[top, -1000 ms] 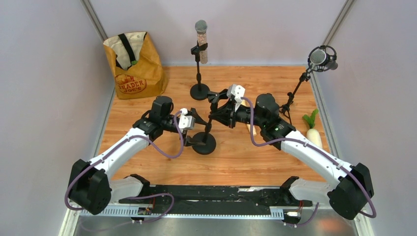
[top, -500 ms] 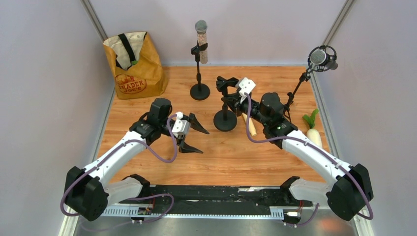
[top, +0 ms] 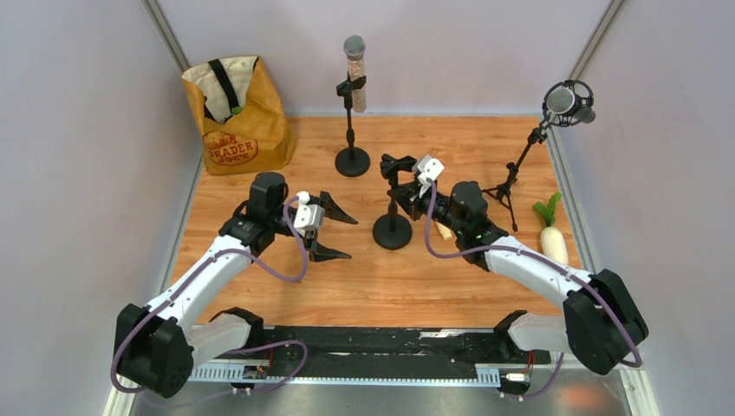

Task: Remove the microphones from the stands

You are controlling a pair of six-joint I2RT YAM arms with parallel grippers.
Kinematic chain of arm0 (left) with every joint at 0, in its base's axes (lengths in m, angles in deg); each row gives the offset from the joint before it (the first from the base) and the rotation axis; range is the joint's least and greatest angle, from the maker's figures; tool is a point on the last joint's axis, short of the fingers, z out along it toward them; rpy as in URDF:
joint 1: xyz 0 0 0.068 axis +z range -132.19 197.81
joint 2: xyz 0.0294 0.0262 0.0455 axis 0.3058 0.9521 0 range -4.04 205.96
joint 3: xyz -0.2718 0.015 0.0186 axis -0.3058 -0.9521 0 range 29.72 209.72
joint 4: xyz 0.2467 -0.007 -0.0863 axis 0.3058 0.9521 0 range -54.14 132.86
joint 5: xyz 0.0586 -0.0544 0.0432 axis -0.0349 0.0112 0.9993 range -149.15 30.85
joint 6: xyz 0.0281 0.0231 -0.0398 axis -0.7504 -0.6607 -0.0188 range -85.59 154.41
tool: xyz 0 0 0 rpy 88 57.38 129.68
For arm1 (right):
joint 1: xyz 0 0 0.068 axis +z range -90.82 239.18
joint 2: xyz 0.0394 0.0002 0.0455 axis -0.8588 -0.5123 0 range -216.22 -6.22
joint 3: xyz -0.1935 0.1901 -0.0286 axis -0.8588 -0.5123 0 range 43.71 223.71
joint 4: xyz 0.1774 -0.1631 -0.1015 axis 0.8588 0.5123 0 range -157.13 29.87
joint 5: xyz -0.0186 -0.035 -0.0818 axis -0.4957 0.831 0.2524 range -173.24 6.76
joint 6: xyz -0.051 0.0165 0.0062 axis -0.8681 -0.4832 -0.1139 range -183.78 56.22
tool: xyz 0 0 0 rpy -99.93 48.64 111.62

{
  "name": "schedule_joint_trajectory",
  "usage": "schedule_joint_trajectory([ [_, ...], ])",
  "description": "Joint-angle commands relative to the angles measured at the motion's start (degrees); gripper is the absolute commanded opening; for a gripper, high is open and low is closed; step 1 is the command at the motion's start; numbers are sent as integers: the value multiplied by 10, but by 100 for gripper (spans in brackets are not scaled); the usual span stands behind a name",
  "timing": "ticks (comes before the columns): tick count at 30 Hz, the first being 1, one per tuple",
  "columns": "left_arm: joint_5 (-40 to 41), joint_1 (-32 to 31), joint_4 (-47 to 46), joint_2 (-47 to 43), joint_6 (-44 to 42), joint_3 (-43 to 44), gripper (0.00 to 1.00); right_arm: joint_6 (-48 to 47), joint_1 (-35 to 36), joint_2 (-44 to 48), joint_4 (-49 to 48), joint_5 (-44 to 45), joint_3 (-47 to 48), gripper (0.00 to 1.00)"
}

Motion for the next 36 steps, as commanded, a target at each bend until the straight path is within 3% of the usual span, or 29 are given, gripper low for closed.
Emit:
schedule_joint_trajectory([
  [1, -13, 6, -39, -11, 12, -8, 84, 60, 3, -12, -124, -33, -2, 0],
  [5, -12, 9, -49, -10, 17, -15, 84, 68, 3, -29, -134, -53, -8, 0],
  [6, -12, 9, -55, -10, 21, -17, 84, 68, 3, -31, -133, -59, -8, 5],
  [10, -10, 9, -60, -10, 24, -19, 84, 54, 3, -31, -99, -81, 9, 46],
  [16, -10, 10, -60, -13, 25, -19, 84, 29, 3, -17, -63, -77, 26, 73],
  [24, -12, 10, -60, -16, 27, -19, 84, -9, -1, 16, -13, -88, 51, 91],
  [36, -13, 10, -61, -16, 27, -19, 84, -52, -12, 56, 61, -60, 94, 100],
])
